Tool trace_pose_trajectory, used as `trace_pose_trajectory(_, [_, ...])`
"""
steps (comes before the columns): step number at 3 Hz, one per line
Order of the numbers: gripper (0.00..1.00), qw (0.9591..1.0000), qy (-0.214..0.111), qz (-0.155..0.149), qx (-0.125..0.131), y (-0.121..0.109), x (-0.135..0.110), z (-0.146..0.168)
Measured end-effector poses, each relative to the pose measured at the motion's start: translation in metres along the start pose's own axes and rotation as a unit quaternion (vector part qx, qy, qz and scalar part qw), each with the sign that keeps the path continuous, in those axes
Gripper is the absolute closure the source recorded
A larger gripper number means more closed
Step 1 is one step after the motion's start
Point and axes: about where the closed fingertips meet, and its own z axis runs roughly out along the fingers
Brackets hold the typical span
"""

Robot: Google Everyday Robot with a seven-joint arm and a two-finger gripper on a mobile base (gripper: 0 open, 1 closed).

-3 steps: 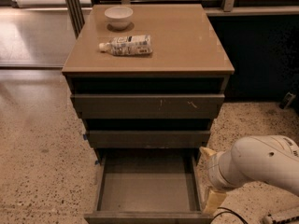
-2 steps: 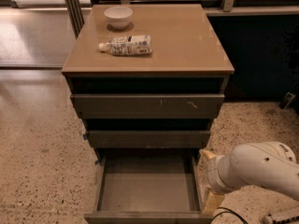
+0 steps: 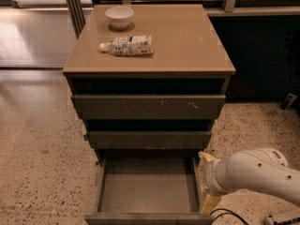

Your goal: Close bottom drawer

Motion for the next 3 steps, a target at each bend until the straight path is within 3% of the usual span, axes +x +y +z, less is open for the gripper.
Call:
trace_pose_trajectory(1, [0.0, 0.9993, 0.001, 0.007, -0.038, 0.007, 0.0, 0.03])
trace_pose_trajectory(3, [0.0, 0.9957, -0.017, 0.02, -0.089, 0.031, 0.002, 0.131])
